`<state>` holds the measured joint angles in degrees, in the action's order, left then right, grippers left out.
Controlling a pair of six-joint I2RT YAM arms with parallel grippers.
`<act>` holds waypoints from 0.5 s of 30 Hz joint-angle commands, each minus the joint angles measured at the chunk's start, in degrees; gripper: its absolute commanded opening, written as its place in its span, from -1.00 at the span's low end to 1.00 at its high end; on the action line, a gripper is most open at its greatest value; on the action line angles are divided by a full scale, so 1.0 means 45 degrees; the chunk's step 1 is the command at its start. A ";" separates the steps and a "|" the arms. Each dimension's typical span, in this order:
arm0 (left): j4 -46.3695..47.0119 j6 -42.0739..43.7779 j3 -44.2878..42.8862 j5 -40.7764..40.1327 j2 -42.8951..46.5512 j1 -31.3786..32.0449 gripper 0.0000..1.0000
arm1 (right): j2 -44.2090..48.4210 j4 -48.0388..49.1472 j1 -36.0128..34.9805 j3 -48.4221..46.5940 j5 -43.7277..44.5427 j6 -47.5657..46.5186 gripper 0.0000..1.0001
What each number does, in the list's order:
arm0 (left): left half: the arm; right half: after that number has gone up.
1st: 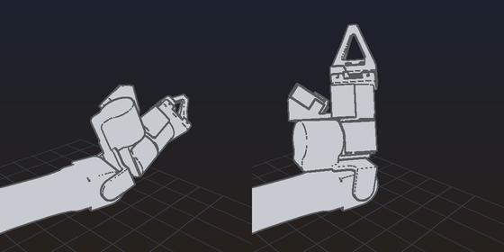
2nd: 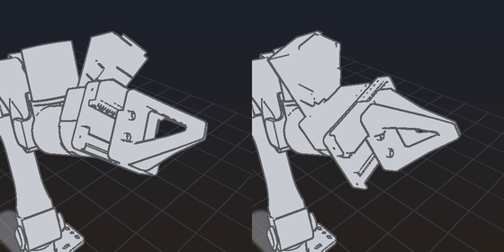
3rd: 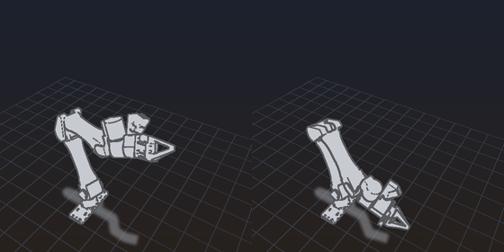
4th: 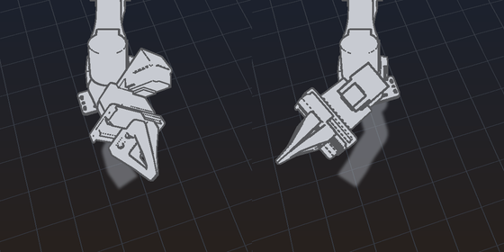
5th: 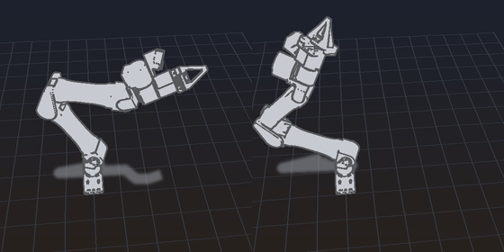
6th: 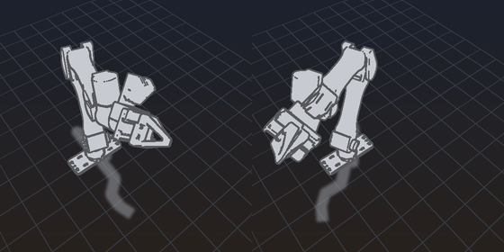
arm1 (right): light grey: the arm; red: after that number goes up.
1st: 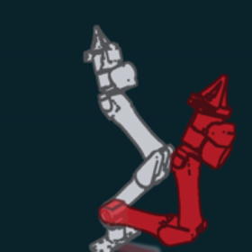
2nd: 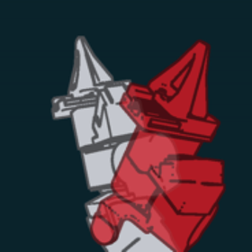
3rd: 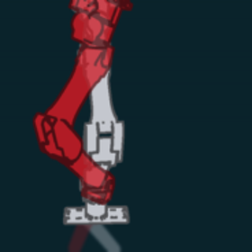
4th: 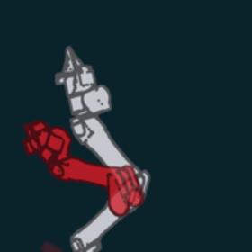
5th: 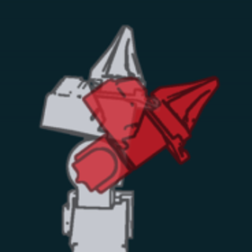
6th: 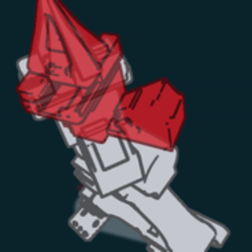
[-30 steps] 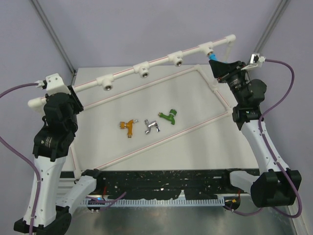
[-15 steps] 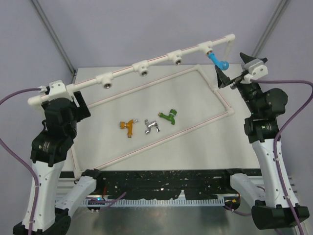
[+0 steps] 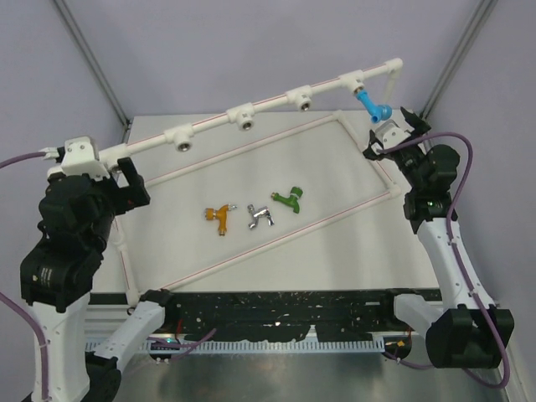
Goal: Install the water faucets
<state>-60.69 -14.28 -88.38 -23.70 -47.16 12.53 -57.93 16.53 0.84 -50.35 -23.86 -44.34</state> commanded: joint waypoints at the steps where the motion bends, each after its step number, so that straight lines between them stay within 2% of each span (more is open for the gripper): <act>1: -0.0050 0.1531 -0.1236 0.1534 0.0109 0.0027 0.99 | -0.0504 0.2768 0.0145 -0.0043 -0.0187 -0.0480 0.77; 4: 0.0242 0.2565 -0.2115 0.2626 -0.0475 0.0046 0.99 | -0.0953 0.4193 0.0184 0.0134 -0.0478 0.0007 0.68; 10: 0.1860 0.4265 -0.2665 0.5206 -0.1433 0.0027 0.99 | -0.1657 0.5269 0.0184 0.0153 -0.1045 0.0652 0.58; 14: 0.2859 0.5477 -0.2528 0.6574 -0.2116 0.0046 0.99 | -0.1872 0.5505 0.0184 -0.0002 -0.1416 0.1606 0.30; 15: 0.3093 0.5672 -0.2548 0.6769 -0.2292 0.0046 0.99 | -0.1872 0.5467 0.0184 -0.0022 -0.1591 0.2210 0.13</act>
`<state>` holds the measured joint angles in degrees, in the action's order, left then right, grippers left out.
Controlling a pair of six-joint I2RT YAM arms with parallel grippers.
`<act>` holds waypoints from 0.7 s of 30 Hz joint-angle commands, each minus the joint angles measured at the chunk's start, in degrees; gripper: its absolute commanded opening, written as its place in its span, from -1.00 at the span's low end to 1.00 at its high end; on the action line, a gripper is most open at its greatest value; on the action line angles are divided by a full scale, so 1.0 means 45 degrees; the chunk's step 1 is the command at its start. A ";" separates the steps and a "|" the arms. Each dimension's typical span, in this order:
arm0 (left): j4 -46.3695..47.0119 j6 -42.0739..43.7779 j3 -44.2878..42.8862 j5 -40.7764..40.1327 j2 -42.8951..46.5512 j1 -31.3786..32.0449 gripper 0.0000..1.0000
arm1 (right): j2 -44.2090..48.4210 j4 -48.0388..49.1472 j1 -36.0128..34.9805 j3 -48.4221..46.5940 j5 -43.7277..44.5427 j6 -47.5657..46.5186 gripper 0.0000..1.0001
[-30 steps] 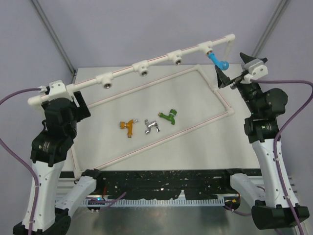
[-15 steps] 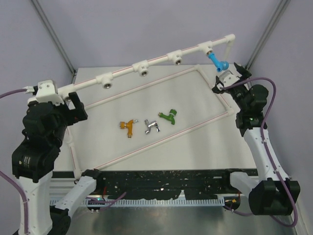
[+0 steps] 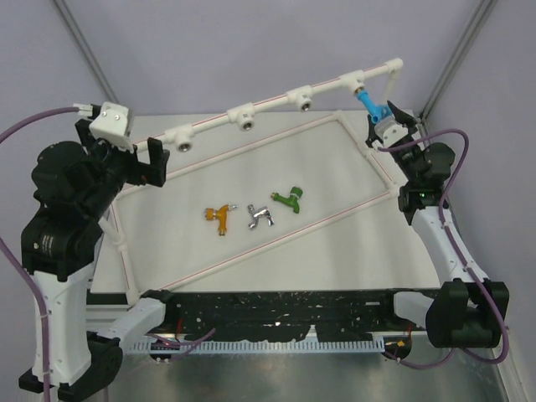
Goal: Install the water faucets
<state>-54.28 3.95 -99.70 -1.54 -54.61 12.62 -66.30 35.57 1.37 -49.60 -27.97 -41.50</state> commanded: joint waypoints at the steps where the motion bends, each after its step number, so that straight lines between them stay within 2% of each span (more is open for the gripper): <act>1: 0.1904 0.1720 -0.0032 0.1962 -0.0812 0.0046 0.99 | 0.0007 0.1236 0.0068 -0.0188 -0.0757 0.1932 0.05; 2: 0.2119 0.1779 -0.0071 0.2176 -0.0949 0.0047 0.99 | 0.0046 0.1255 0.0068 -0.0168 -0.0932 0.2671 -0.17; 3: 0.2295 0.1934 -0.0090 0.2430 -0.1144 0.0066 0.99 | 0.0066 0.1391 0.0087 -0.0072 -0.1011 0.2949 -0.26; 4: 0.2510 0.2129 -0.0090 0.2645 -0.1281 0.0163 0.99 | 0.0124 0.1547 0.0068 -0.0051 -0.1070 0.3880 -0.44; 7: 0.2979 0.3123 0.0085 0.3075 -0.1711 0.0533 0.99 | 0.0280 0.1704 0.0068 0.0066 -0.1246 0.5679 -0.73; 8: 0.3097 0.3611 0.0124 0.3135 -0.1828 0.0748 0.99 | 0.0320 0.1859 0.0068 0.0066 -0.1169 0.6904 -0.85; 14: 0.4502 0.6405 0.1061 0.3174 -0.2375 0.1783 0.99 | 0.0398 0.2171 0.0068 0.0163 -0.1344 1.0972 -0.89; 21: 0.5032 0.7891 0.0965 0.3000 -0.3584 0.2428 0.99 | 0.0242 0.1784 0.0068 0.0125 -0.1851 1.1290 -0.90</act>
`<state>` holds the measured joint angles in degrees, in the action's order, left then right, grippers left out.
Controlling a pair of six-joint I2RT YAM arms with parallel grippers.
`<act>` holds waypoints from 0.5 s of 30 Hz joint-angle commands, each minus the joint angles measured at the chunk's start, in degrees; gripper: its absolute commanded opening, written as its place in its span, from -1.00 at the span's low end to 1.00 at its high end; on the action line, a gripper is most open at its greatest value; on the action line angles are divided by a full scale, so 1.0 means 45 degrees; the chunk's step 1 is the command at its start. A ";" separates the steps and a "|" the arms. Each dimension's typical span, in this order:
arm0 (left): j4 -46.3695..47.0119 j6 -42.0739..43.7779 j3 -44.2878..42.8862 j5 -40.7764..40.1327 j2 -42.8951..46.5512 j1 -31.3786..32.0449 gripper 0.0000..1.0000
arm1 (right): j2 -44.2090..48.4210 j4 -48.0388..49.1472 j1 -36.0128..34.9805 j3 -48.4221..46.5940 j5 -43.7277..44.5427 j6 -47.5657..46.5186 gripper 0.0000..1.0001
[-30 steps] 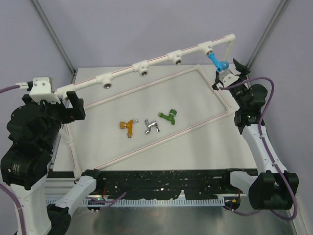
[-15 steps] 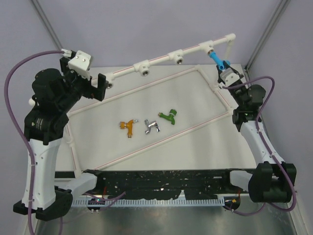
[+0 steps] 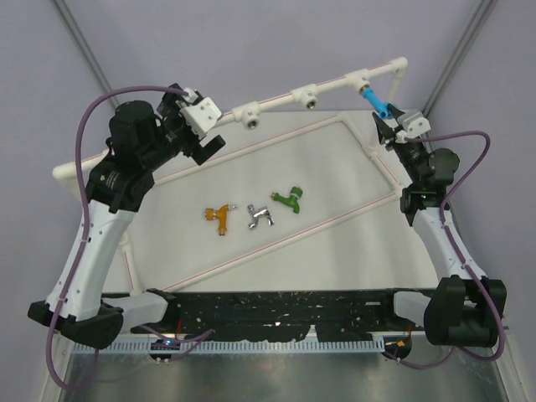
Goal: Install the water faucets
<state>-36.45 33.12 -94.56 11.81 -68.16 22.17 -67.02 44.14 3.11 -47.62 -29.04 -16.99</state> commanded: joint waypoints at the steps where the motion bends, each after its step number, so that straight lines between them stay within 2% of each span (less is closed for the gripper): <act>1: 0.1068 0.1602 -0.0177 -0.0143 -0.0769 0.0404 0.98 | 0.0402 -0.0160 -0.0321 -0.0356 -0.1633 0.5982 -0.90; 7: 0.0990 0.2598 -0.0041 -0.1510 -0.1902 0.0795 0.80 | 0.0480 -0.0356 -0.0321 -0.0298 -0.1867 0.6921 -0.90; 10: 0.1009 0.2989 -0.0060 -0.2096 -0.2294 0.0989 0.55 | 0.0558 -0.0531 -0.0321 -0.0161 -0.1887 0.6921 -0.89; 11: 0.1009 0.3049 -0.0041 -0.2214 -0.2411 0.1068 0.41 | 0.0578 -0.0532 -0.0321 -0.0142 -0.1965 0.6921 -0.89; 13: 0.1067 0.3166 0.0096 -0.2351 -0.2431 0.1185 0.02 | 0.0578 -0.0512 -0.0321 -0.0102 -0.2004 0.7154 -0.90; 14: 0.1068 0.3205 0.0212 -0.2352 -0.2393 0.1244 -0.30 | 0.0578 -0.0493 -0.0321 -0.0083 -0.2004 0.7271 -0.89; 15: 0.1107 0.3244 0.0310 -0.2390 -0.2334 0.1302 -0.48 | 0.0539 -0.0493 -0.0321 -0.0102 -0.2024 0.7659 -0.90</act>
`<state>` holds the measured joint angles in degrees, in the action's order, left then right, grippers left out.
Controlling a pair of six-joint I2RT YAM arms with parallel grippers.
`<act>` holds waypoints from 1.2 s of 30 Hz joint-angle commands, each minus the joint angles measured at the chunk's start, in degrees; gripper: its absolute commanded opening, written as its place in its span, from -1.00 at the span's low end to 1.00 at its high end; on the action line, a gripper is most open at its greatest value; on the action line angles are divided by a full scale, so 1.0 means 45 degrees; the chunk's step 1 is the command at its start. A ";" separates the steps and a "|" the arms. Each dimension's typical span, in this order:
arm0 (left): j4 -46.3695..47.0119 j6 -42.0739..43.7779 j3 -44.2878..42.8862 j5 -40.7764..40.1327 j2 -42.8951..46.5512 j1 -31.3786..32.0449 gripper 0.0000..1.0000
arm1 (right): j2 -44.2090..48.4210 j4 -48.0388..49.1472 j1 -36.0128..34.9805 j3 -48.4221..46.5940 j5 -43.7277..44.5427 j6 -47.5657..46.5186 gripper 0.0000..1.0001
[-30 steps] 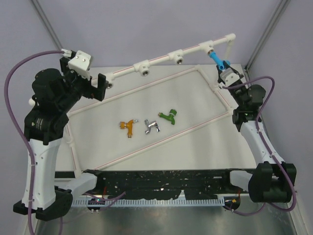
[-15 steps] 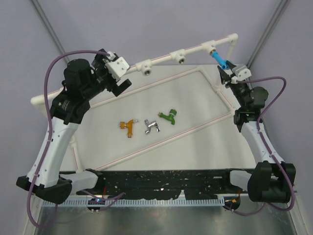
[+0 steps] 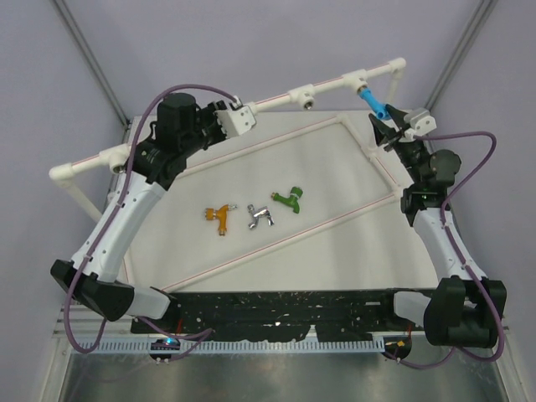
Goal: Install the water faucets
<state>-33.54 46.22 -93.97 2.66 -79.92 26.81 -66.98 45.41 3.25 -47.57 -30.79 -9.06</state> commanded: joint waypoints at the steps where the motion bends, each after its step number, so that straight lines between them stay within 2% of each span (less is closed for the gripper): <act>1: 0.0519 0.0374 0.0373 -0.0336 0.0434 0.0351 -0.82 | 0.0510 -0.0774 -0.0350 -0.0131 -0.1597 0.6171 -0.90; 2: 0.0655 0.0394 0.0588 -0.0317 0.0610 0.0390 -1.00 | 0.0510 -0.0832 -0.0350 -0.0151 -0.1461 0.6792 -0.89; 8: 0.1378 0.0199 0.1839 0.0152 0.1451 0.0469 -1.00 | 0.0724 -0.0599 -0.0292 0.0239 -0.0405 1.0328 -0.89; 13: 0.1379 -0.0523 0.1977 0.0191 0.1666 0.0488 -1.00 | 0.0803 -0.0735 -0.0096 0.0104 -0.0792 1.1507 -0.90; 14: 0.1418 -0.0621 0.2054 0.0210 0.1724 0.0507 -1.00 | 0.0803 -0.0967 -0.0077 -0.0091 -0.0989 1.0597 -0.90; 16: 0.1418 -0.0816 0.2074 0.0191 0.1764 0.0488 -1.00 | 0.1036 -0.1455 -0.0077 -0.0093 -0.1360 0.8408 -0.59; 17: 0.1360 -0.0933 0.2016 0.0191 0.1745 0.0488 -1.00 | 0.1327 -0.1632 -0.0038 -0.0035 -0.1401 0.6524 -0.27; 18: 0.1282 -0.1070 0.1958 0.0210 0.1706 0.0488 -1.00 | 0.1581 -0.2214 -0.0038 0.0082 -0.1304 0.5249 -0.12; 19: 0.1223 -0.1264 0.1899 0.0191 0.1705 0.0469 -1.00 | 0.2009 -0.2742 -0.0038 0.0083 -0.1129 0.3225 0.15; 22: 0.0950 -0.1792 0.1685 0.0172 0.1686 0.0488 -1.00 | 0.2890 -0.4928 -0.0018 0.0354 -0.0309 -0.0828 0.50; 23: 0.0872 -0.2006 0.1645 0.0133 0.1686 0.0469 -1.00 | 0.3337 -0.4818 -0.0018 0.0531 0.0254 -0.2443 0.66; 24: 0.0813 -0.2183 0.1606 0.0094 0.1724 0.0488 -1.00 | 0.3496 -0.4546 -0.0018 0.1093 0.0704 -0.3078 0.74; 27: 0.0521 -0.2613 0.1431 -0.0276 0.1647 0.0488 -1.00 | 0.3986 -0.2249 0.0079 0.2210 0.1156 -0.5809 0.82; 29: 0.0267 -0.2828 0.1236 -0.0473 0.1550 0.0488 -1.00 | 0.3967 -0.1210 0.0313 0.2680 0.1197 -0.6169 0.83; 32: -0.0085 -0.3102 0.0962 -0.1116 0.1394 0.0507 -1.00 | 0.3909 -0.1106 0.0587 0.2526 0.0730 -0.6735 0.83; 36: -0.0144 -0.3278 0.0961 -0.1079 0.1393 0.0507 -1.00 | 0.3363 -0.0659 0.0607 0.2155 0.0338 -0.7166 0.82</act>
<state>-30.94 45.82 -88.05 0.25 -74.87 28.71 -50.54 35.53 5.80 -35.46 -28.40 -34.79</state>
